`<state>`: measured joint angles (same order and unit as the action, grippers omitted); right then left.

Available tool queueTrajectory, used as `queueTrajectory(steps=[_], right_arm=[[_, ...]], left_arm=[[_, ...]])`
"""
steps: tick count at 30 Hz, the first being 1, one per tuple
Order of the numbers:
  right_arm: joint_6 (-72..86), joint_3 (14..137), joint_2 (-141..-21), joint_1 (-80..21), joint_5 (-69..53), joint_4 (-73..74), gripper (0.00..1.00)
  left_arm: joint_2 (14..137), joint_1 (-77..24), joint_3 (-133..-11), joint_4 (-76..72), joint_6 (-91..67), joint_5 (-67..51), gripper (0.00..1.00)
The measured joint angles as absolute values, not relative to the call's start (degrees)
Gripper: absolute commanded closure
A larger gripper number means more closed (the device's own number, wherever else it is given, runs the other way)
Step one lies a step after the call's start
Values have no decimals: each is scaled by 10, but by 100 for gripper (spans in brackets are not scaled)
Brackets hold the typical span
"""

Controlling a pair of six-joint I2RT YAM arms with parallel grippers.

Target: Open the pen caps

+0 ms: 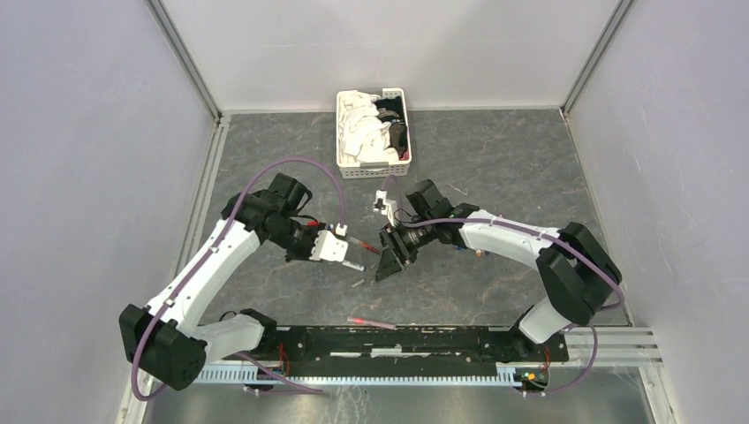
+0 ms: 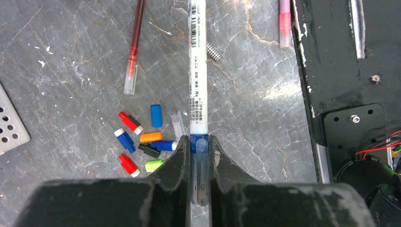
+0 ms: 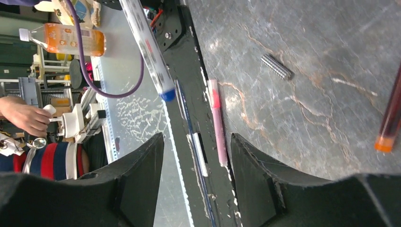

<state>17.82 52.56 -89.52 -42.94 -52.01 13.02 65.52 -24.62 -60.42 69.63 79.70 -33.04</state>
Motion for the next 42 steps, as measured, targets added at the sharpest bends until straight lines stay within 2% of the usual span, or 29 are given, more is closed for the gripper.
queueTrajectory(steps=[10, 17, 19, 21, 25, 26, 27, 31, 34, 36, 38, 42], right_arm=[[239, 607, -964, -473, -552, 61, 36], [281, 660, -1025, -502, -569, 6, 42], [296, 667, -1037, -509, -575, -10, 49], [312, 676, -1048, -514, -582, -26, 61], [328, 684, -1057, -517, -588, -39, 88], [332, 684, -1060, -517, -597, -41, 99], [331, 684, -1061, -516, -603, -42, 100], [329, 693, -1070, -514, -620, -36, 100], [327, 723, -1087, -514, -626, -1, 100], [322, 743, -1099, -514, -630, 29, 100], [314, 755, -1106, -514, -632, 50, 100], [299, 772, -1115, -511, -634, 85, 100]], left_arm=[[658, -284, -591, 683, 752, -336, 98], [660, -295, -589, 669, 738, -351, 98], [660, -296, -589, 665, 735, -352, 98], [660, -297, -589, 660, 730, -353, 98], [660, -297, -589, 659, 726, -357, 96], [660, -297, -589, 659, 726, -359, 94], [660, -297, -589, 659, 726, -362, 92], [660, -296, -588, 658, 722, -363, 62], [660, -297, -587, 649, 713, -351, 58], [660, -298, -586, 646, 713, -343, 59], [660, -300, -584, 644, 711, -337, 66], [666, -309, -577, 639, 706, -323, 90]])
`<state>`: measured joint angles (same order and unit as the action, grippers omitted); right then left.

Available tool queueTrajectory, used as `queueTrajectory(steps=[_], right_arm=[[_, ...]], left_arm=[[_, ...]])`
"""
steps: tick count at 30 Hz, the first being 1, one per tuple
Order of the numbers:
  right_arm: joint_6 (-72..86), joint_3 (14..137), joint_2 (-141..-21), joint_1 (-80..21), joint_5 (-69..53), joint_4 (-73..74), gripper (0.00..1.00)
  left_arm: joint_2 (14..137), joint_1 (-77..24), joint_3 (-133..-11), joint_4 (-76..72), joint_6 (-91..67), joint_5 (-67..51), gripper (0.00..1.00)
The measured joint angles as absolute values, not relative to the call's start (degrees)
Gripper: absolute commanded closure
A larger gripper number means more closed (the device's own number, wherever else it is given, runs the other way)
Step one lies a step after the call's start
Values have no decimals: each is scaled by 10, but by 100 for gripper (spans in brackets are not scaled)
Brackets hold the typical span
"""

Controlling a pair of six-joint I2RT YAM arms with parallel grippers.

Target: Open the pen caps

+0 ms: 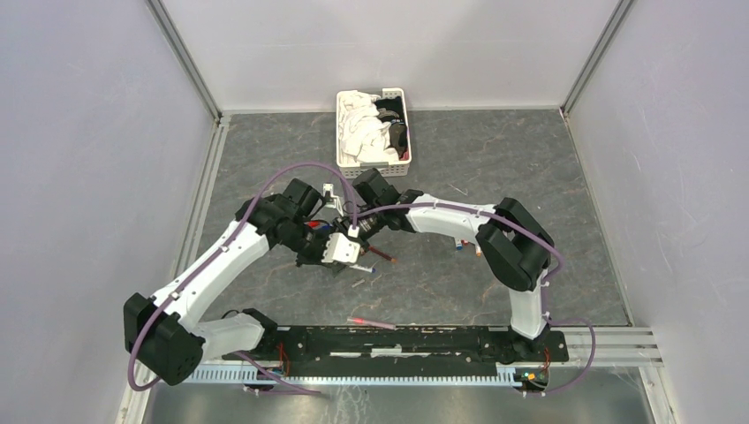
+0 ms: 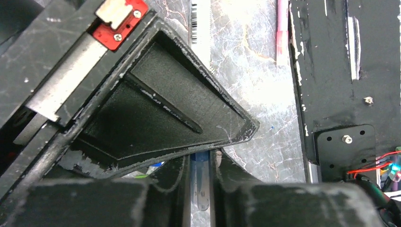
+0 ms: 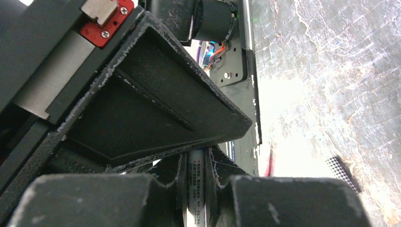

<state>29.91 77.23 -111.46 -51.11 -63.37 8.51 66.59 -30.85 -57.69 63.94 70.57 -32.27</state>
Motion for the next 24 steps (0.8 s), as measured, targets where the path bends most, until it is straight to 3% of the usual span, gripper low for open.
queueTrajectory(steps=[2, 4, 5, 8, 9, 12, 14, 24], right_arm=[[287, 779, -1119, -510, -632, 105, 100], [276, 784, -1123, -507, -632, 118, 77], [270, 787, -1125, -506, -632, 123, 72], [269, 790, -1125, -503, -629, 134, 70], [272, 790, -1125, -503, -629, 135, 71], [300, 782, -1125, -504, -630, 112, 92], [319, 771, -1125, -503, -635, 87, 100], [392, 751, -1143, -505, -667, -5, 100]], left_arm=[[669, -313, -573, 633, 702, -316, 96], [670, -315, -567, 622, 699, -313, 98], [670, -316, -565, 616, 698, -310, 98], [670, -321, -564, 610, 698, -300, 98], [670, -323, -563, 610, 697, -300, 98], [670, -324, -563, 612, 691, -298, 98], [670, -325, -563, 615, 690, -297, 98], [667, -328, -564, 632, 691, -285, 98]])
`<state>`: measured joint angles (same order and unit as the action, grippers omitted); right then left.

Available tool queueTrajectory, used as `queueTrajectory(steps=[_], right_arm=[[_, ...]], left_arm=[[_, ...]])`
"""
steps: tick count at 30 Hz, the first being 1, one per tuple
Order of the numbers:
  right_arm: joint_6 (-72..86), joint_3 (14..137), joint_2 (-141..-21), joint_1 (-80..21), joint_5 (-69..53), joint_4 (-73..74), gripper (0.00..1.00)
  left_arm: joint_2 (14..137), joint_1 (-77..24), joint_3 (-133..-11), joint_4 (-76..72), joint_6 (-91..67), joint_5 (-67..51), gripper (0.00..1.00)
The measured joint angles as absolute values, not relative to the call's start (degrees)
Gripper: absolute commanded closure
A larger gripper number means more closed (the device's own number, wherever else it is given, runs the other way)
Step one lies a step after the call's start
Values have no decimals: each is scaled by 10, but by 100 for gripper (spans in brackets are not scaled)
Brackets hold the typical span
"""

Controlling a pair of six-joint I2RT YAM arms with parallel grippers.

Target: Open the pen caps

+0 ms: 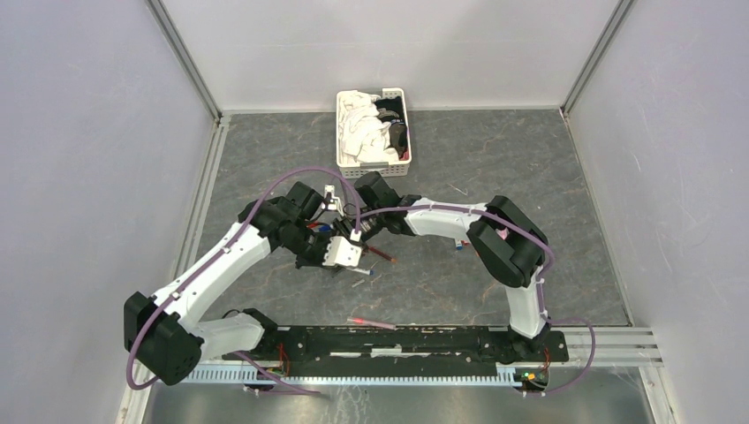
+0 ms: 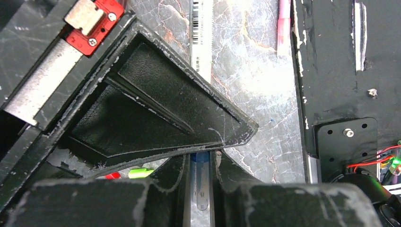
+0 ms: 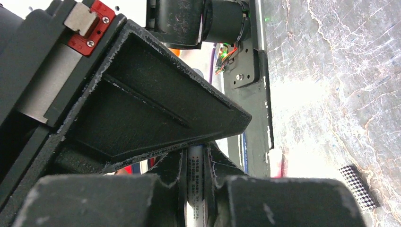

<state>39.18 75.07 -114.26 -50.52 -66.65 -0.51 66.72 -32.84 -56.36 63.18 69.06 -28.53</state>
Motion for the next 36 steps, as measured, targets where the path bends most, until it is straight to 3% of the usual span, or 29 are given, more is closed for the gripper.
queueTrajectory(steps=[6, 9, 12, 17, 23, 26, 36], right_arm=[[295, 713, -1094, -501, -611, 52, 100], [282, 576, -953, -499, -457, -74, 100], [268, 471, -831, -476, -478, -1, 100], [249, 448, -857, -472, -493, 84, 100], [220, 467, -877, -470, -504, 141, 100], [198, 491, -883, -449, -479, 161, 100], [172, 521, -880, -346, -92, 189, 100]], left_arm=[[668, -312, -558, 622, 717, -297, 98], [670, -206, -555, 602, 814, -460, 98], [677, -140, -576, 620, 827, -356, 98], [682, -259, -561, 600, 795, -253, 98], [689, -298, -579, 606, 773, -222, 98], [693, -300, -572, 578, 747, -203, 93], [827, -264, -505, 403, 616, -133, 72]])
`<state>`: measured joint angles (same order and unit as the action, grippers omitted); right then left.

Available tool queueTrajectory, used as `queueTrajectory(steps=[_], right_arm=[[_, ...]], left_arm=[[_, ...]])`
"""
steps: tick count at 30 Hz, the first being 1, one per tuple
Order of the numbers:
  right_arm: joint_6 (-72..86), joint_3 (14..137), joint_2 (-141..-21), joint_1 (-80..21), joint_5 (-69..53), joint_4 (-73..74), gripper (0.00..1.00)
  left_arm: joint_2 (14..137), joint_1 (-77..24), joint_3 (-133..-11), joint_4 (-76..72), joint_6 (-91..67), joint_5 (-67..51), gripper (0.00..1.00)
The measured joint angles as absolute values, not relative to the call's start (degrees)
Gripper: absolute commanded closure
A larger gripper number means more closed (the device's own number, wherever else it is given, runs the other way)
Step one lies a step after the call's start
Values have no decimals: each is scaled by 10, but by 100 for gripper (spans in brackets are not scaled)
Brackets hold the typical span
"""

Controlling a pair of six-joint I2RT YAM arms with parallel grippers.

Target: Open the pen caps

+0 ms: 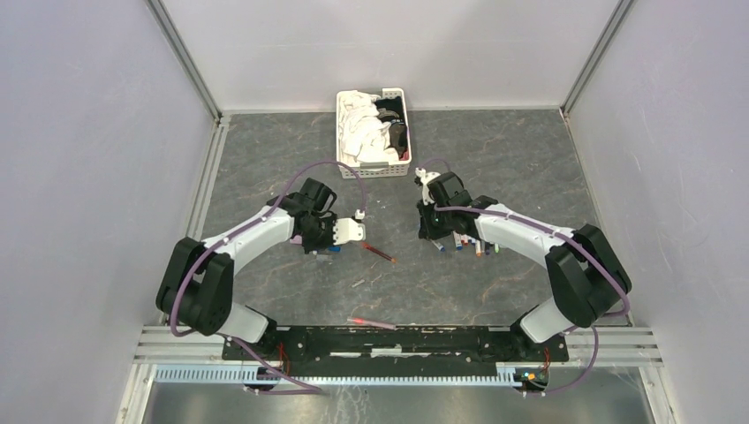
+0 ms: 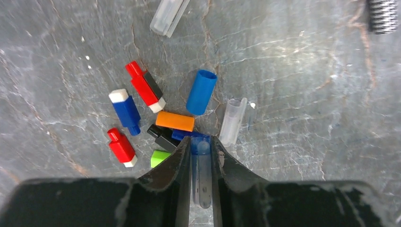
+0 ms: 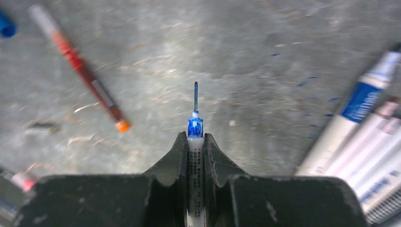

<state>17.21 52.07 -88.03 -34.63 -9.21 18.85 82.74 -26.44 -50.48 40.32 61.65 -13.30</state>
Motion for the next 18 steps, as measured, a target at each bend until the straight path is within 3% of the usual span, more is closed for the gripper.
queueTrajectory(steps=[8, 12, 16, 18], right_arm=[[179, 543, -931, -348, 116, 152, 100], [179, 568, -979, -347, 171, 142, 100], [177, 578, -1002, -347, 203, 140, 87], [175, 579, -1005, -347, 211, 140, 82]], left_arm=[[850, -260, -473, 338, 556, -94, 62], [850, -260, -473, 326, 534, -91, 44], [850, -260, -482, 342, 507, -96, 2], [847, -260, -502, 356, 492, -100, 0]])
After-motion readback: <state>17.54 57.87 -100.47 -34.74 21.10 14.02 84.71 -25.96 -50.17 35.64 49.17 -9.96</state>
